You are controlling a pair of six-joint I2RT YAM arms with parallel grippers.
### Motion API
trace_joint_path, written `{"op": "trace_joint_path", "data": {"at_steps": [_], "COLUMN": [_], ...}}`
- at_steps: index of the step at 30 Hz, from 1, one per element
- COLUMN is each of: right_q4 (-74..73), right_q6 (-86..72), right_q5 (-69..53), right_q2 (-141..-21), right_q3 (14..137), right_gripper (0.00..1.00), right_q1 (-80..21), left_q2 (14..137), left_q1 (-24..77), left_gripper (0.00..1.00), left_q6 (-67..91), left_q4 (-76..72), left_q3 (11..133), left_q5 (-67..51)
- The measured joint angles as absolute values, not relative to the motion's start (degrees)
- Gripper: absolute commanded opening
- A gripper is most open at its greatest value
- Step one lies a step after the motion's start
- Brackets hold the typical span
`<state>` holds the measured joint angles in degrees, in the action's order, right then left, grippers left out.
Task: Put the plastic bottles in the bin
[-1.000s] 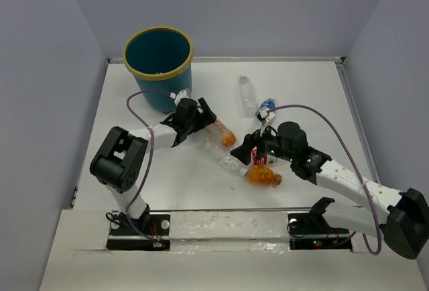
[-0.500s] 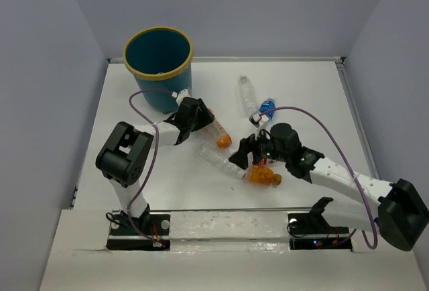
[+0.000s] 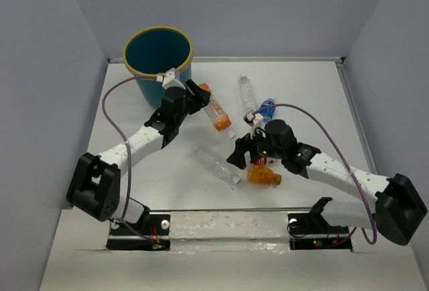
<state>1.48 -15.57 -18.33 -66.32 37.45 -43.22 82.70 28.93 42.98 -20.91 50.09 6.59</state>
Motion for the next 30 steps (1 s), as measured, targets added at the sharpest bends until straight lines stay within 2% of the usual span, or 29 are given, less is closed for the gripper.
{"op": "trace_joint_path", "data": {"at_steps": [8,15,21,25,30], "right_q4": [-0.1,-0.43,-1.5,-2.55,-2.61], "right_q6": [-14.5,-13.72,-11.73,-11.35,-11.35], "right_q5": [-18.35,-18.68,-16.73,-16.19,-15.86], "right_q2": [-65.36,-63.11,-70.0,-72.84,-73.34], "right_q3": [38.89,38.83,40.05,40.95,41.47], "right_gripper": [0.93,0.93,0.95,0.95,0.95], "right_q1": [-43.62,-43.59,-43.59,-43.62,-43.59], "left_q2": [74.94,74.5,77.95,80.36,84.6], "left_q1": [28.93,27.7,16.67,11.9,10.72], "left_gripper": [0.58,0.58,0.59,0.59,0.61], "left_q6": [40.69,33.28,28.88,25.26,20.03], "left_q4": [-17.39,-9.06,-3.66,-1.43,-1.43], "left_q3": [59.7,79.99,95.94,99.59,100.97], "left_q5": [8.38,15.57,19.03,23.64,29.74]}}
